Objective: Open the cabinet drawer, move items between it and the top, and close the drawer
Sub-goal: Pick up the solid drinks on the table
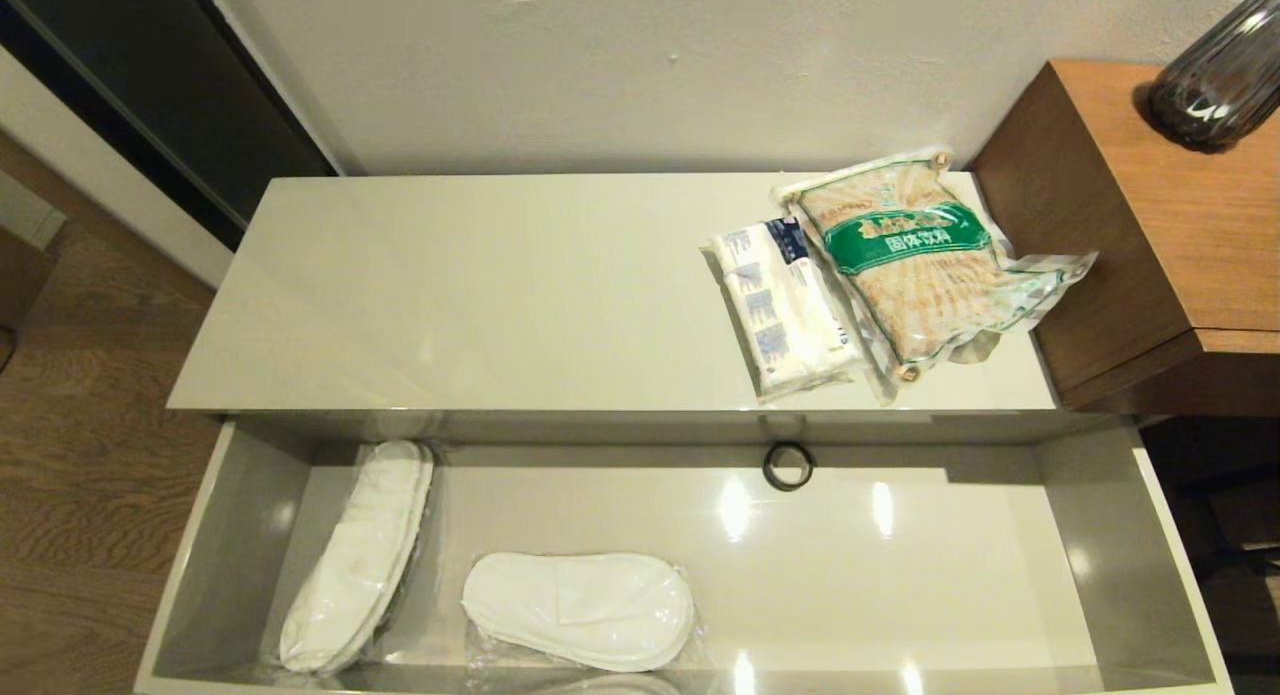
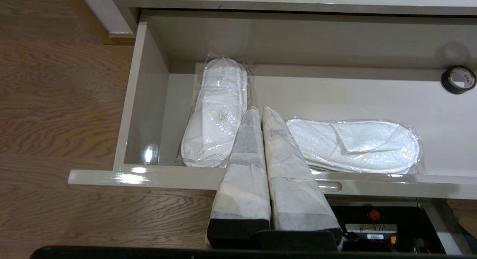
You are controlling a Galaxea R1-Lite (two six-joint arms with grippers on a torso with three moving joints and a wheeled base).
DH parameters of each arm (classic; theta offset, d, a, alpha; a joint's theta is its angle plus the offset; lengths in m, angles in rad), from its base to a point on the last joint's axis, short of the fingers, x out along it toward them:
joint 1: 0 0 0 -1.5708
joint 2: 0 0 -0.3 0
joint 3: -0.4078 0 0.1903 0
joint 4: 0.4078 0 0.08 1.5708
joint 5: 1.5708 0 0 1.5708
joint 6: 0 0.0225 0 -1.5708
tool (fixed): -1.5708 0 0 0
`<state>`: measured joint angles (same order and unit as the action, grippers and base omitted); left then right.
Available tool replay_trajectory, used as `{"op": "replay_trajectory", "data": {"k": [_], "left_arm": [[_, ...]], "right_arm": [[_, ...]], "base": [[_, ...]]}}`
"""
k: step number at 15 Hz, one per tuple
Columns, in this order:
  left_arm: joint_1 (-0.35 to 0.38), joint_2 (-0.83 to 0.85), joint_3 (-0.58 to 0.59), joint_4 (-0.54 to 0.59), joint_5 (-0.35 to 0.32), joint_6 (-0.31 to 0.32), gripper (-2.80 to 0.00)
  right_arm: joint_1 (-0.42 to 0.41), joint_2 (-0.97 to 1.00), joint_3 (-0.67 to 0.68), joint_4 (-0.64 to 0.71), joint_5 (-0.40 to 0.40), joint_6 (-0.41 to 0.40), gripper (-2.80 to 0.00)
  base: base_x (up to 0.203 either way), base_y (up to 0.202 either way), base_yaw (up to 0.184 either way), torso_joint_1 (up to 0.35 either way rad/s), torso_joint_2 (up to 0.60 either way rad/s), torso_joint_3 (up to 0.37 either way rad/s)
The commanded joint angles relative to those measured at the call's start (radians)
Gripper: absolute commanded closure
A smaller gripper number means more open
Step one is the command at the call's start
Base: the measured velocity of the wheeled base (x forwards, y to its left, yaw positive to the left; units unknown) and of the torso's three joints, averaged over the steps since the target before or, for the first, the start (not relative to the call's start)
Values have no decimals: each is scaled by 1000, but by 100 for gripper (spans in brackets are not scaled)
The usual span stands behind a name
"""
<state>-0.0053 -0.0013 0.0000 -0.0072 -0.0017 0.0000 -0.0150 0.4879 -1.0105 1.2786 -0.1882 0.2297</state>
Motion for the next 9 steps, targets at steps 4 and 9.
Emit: {"op": "replay_trajectory", "data": {"k": [4, 9], "left_arm": [[-1, 1, 0, 0, 0, 0, 0], [-1, 1, 0, 0, 0, 0, 0]], "right_arm": [[-60, -217, 203, -58, 15, -57, 0], [34, -277, 226, -121, -50, -38, 0]], "base": [[0, 0, 0, 0, 0, 0], [0, 0, 0, 0, 0, 0]]}}
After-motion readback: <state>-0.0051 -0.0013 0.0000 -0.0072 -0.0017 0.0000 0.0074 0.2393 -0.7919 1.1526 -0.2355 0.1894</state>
